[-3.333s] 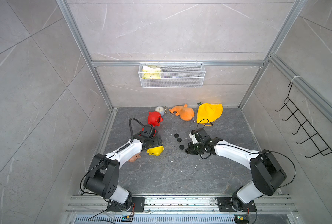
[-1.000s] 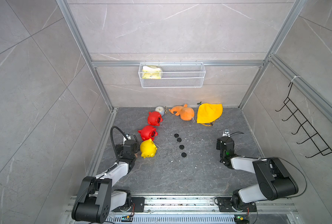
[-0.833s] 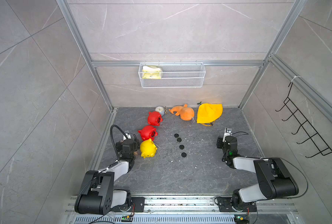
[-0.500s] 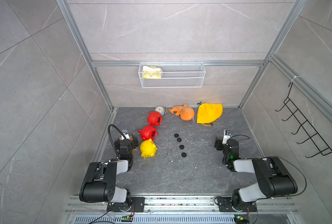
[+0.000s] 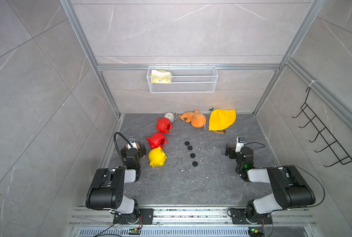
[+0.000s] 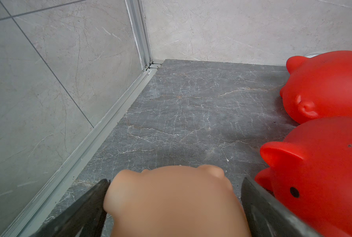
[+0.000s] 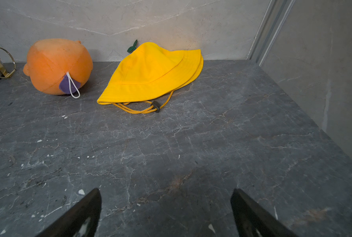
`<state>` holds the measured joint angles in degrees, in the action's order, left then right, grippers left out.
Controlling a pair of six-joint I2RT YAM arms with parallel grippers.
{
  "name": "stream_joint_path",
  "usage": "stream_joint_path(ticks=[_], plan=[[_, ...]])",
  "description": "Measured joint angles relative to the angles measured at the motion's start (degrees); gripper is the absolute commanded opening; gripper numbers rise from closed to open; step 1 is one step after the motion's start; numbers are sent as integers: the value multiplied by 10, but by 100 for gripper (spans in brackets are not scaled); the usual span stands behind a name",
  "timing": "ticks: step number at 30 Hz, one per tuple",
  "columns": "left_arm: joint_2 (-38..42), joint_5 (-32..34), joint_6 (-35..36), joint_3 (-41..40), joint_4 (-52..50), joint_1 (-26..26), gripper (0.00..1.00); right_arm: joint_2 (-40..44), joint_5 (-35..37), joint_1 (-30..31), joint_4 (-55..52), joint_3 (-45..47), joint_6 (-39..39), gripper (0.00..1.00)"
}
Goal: Open piggy banks
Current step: Reset both arms
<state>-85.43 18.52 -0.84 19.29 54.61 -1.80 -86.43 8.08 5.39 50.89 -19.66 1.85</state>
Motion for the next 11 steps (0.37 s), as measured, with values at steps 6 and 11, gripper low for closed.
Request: stream_joint_path(ticks=[6, 11], plan=[[0, -5, 0, 0, 0, 0, 100, 0, 0, 0, 0, 0, 0, 100], [0, -7, 0, 0, 0, 2, 100, -1, 0, 0, 0, 0, -2, 100]])
